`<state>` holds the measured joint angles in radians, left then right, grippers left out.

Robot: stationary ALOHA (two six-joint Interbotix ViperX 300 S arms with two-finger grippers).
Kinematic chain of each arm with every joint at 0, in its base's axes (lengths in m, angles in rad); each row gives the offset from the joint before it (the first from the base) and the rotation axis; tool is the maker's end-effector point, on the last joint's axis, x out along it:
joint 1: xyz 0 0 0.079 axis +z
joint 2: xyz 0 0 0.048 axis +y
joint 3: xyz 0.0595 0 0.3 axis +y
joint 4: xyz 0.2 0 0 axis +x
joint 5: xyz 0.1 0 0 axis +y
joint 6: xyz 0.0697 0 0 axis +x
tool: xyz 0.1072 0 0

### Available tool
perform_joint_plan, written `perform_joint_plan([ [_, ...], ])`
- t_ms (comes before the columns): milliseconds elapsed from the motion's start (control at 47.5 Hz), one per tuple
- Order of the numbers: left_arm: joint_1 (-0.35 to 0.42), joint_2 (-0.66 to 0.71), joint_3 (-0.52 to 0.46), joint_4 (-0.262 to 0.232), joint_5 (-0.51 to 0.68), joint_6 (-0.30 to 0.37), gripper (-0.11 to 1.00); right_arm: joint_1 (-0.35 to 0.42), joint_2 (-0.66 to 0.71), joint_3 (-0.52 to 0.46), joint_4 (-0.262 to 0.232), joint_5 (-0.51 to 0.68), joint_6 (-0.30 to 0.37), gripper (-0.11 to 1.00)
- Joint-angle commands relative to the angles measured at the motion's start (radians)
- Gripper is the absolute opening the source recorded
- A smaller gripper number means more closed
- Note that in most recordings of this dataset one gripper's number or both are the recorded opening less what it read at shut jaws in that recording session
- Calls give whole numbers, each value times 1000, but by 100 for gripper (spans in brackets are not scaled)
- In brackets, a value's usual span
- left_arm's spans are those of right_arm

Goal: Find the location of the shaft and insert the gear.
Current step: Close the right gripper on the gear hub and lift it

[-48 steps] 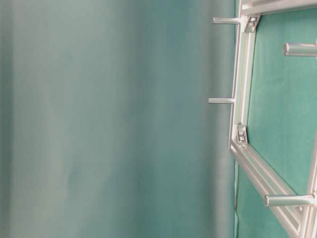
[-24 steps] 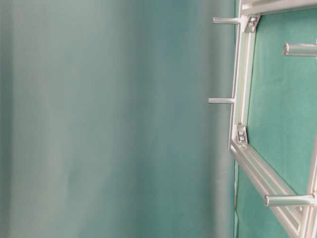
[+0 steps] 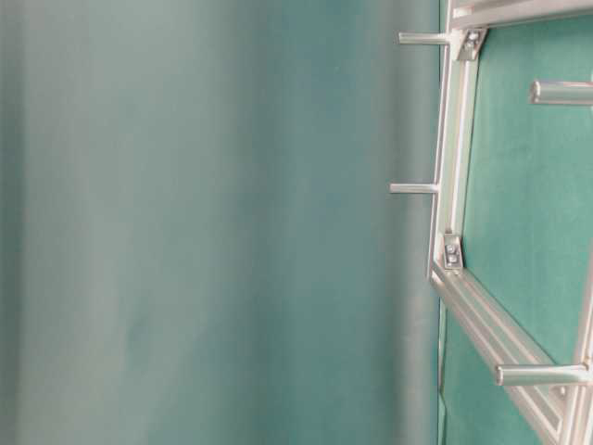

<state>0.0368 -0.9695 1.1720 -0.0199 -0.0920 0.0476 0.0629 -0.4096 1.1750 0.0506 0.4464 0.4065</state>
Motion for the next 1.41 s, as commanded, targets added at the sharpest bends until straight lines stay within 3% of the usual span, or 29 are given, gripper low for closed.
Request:
perform_joint_plan([
  [0,3,6,-15,-2,-5,0,2,-5,-9,-8,2,12,8,69],
  [1031,3,5,-15,-2,-5,2,2,-3,-179,-310,-54,460,11,69],
  [1389,3,6,-15,-2,-5,2,2,-5,-167,-354,-60,469,23,69],
])
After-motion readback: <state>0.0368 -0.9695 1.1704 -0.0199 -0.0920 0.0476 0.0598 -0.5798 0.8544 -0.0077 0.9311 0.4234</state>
